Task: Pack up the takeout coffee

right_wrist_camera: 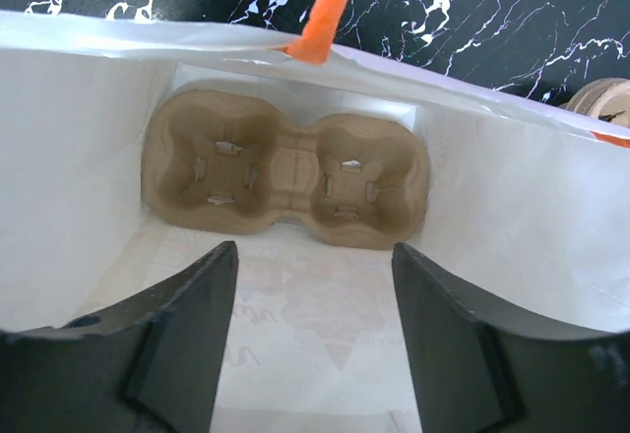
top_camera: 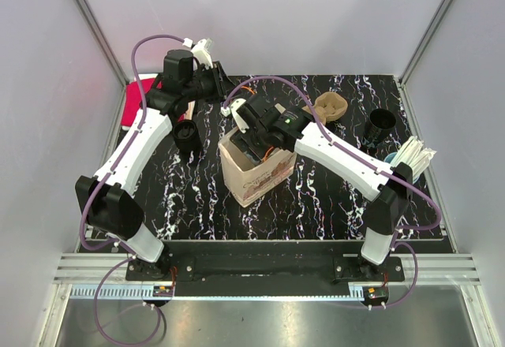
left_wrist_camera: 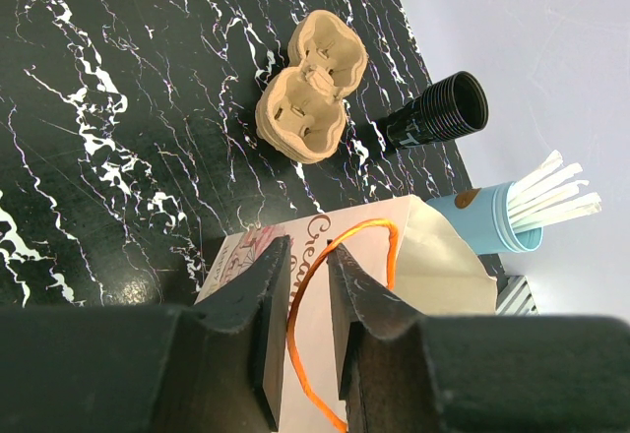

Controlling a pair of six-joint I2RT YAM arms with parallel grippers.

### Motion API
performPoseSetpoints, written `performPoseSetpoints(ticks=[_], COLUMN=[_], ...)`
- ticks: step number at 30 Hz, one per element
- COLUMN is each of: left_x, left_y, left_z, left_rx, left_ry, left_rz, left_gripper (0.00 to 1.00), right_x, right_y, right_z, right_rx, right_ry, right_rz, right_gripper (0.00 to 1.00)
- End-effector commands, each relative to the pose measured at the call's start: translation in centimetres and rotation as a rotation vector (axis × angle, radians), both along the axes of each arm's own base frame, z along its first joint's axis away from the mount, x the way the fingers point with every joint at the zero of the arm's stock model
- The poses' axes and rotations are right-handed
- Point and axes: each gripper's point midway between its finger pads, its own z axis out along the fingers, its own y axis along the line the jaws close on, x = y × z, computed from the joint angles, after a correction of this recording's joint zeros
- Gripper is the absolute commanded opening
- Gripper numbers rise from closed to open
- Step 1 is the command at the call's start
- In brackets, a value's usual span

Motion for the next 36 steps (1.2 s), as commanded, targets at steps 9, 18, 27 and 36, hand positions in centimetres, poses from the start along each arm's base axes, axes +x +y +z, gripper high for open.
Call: performPoseSetpoints(ticks=[9, 18, 27, 36], left_x=[-0.6, -0.7, -0.8, -0.8], left_y=[-0.1, -0.1, -0.1, -0.1], left_z=[3.6, 3.6, 3.7, 3.7], left_rx=[-0.034, -0.033, -0.035, -0.034], left_ry=[-0.099, -0.103, -0.104, -0.106], left_rz=[-0.015, -0.021, -0.024, -0.024], left_gripper=[0.25, 0.24, 0.24, 0.24], right_x=[0.3, 1.1, 1.5, 1.2], right_y=[0.3, -0.1, -0.6, -0.9], right_z=[2.8, 4.9, 7.3, 9.9], right_rx=[0.064, 0.07, 0.085, 0.125], right_ry=[-0.04, -0.11, -0.177, -0.23], right_rz=[0.007, 0.006, 0.005, 0.022], right_gripper=[0.82, 1.0, 1.0, 1.0])
